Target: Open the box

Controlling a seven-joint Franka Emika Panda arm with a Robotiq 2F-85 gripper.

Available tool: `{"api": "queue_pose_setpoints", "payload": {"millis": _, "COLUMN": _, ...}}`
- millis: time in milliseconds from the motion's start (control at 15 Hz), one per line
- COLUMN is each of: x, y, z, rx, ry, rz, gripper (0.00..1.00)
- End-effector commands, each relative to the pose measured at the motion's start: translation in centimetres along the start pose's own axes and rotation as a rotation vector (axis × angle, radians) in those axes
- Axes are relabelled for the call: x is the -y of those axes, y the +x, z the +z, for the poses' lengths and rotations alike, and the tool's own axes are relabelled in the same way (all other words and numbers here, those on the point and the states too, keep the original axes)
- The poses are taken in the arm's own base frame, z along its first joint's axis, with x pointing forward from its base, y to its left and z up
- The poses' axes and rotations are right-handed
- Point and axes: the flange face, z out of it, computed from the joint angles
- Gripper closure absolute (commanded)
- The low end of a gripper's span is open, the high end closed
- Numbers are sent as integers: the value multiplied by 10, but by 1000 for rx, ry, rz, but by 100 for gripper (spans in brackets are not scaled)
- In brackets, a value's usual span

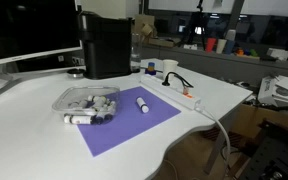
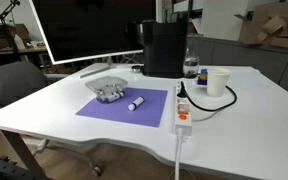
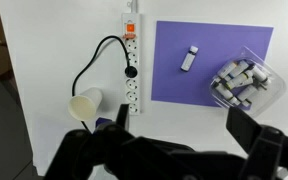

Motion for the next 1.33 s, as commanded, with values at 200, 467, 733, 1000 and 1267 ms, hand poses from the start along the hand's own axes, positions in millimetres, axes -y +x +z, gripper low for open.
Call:
{"api": "queue_pose_setpoints", "payload": {"millis": 200, "x": 0, "y": 0, "z": -1, "rx": -2, "ry": 0, "rz": 0, "gripper": 0}}
{"api": "queue_pose_setpoints", "payload": {"millis": 467, "x": 0, "y": 0, "z": -1, "rx": -2, "ry": 0, "rz": 0, "gripper": 0}}
{"api": "queue_pose_setpoints", "payload": {"millis": 733, "x": 7, "y": 5, "z": 4, "rx": -6, "ry": -43, "rz": -17, "gripper": 0}}
{"api": "queue_pose_setpoints", "payload": {"millis": 1000, "x": 39, "y": 22, "z": 44, "rx": 17, "ry": -136, "rz": -157, "gripper": 0}}
{"api": "queue_pose_setpoints", "payload": {"millis": 1267, "x": 83, "y": 35, "z": 111, "rx": 72, "ry": -190, "rz": -352, "gripper": 0}}
